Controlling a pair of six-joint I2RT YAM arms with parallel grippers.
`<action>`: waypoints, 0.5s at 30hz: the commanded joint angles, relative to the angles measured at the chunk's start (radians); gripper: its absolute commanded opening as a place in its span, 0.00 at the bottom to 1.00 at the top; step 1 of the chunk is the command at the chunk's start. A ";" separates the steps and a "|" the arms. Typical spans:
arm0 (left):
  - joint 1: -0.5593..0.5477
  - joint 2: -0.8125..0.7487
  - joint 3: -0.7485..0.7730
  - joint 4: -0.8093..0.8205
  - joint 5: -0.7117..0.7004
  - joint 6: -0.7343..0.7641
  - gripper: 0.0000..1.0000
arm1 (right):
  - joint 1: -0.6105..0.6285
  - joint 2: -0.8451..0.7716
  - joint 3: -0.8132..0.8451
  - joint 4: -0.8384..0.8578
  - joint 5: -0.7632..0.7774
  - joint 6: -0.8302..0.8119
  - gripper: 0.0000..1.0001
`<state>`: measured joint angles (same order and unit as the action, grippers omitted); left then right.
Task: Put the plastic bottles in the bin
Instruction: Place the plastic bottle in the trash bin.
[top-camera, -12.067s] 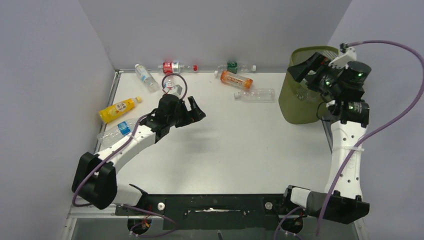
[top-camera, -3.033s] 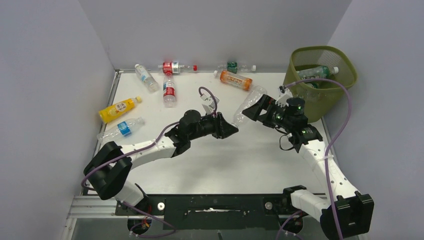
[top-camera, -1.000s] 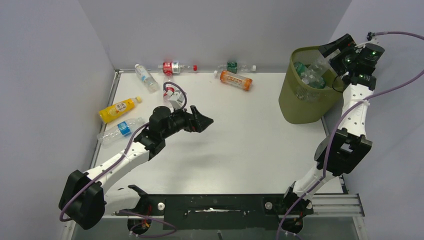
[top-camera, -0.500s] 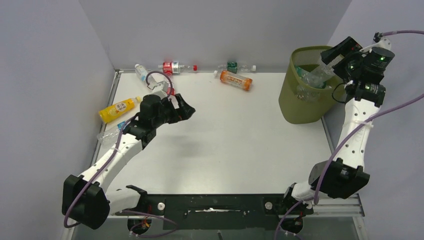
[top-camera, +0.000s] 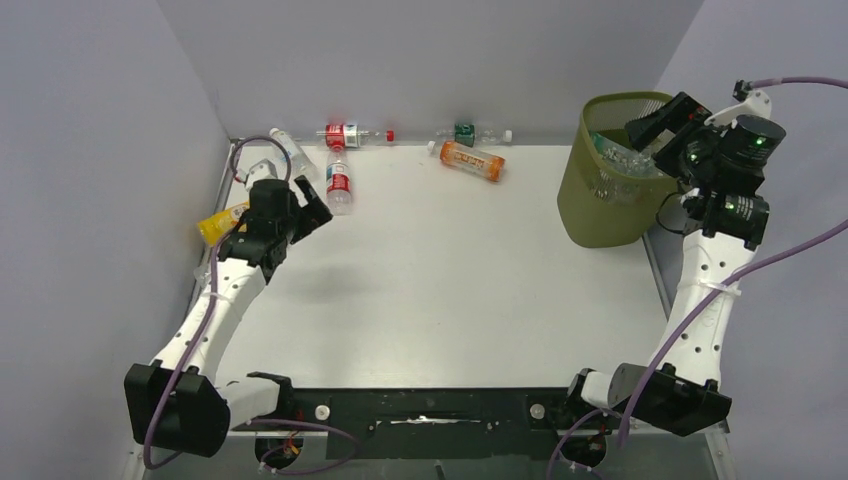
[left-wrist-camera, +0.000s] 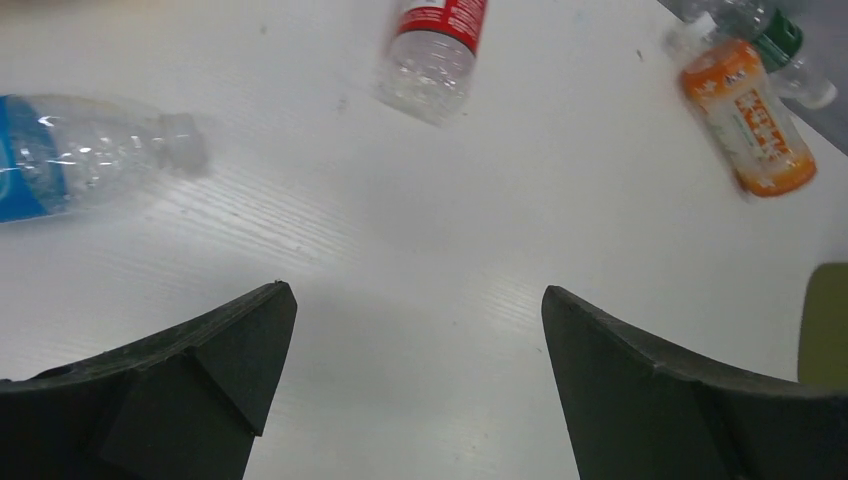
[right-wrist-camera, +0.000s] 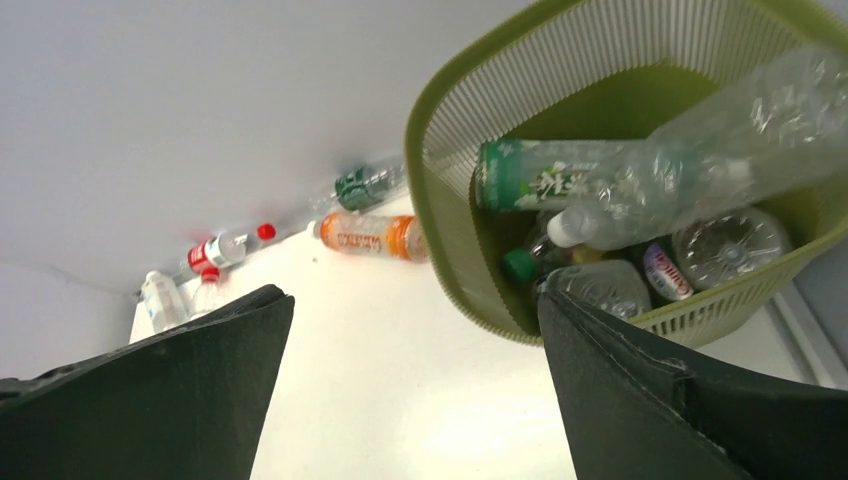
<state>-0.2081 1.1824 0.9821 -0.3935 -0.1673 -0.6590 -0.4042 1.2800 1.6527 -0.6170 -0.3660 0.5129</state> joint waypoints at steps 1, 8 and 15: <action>0.064 -0.021 0.042 -0.041 -0.171 0.018 0.98 | 0.041 -0.071 -0.018 -0.004 -0.058 -0.023 1.00; 0.226 -0.008 -0.007 -0.019 -0.161 -0.022 0.98 | 0.077 -0.100 -0.056 -0.017 -0.079 -0.046 1.00; 0.388 0.011 -0.042 -0.048 -0.133 -0.148 0.98 | 0.105 -0.116 -0.070 -0.008 -0.116 -0.041 1.00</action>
<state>0.1085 1.1831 0.9508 -0.4381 -0.3012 -0.7231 -0.3244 1.1927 1.5951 -0.6575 -0.4454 0.4793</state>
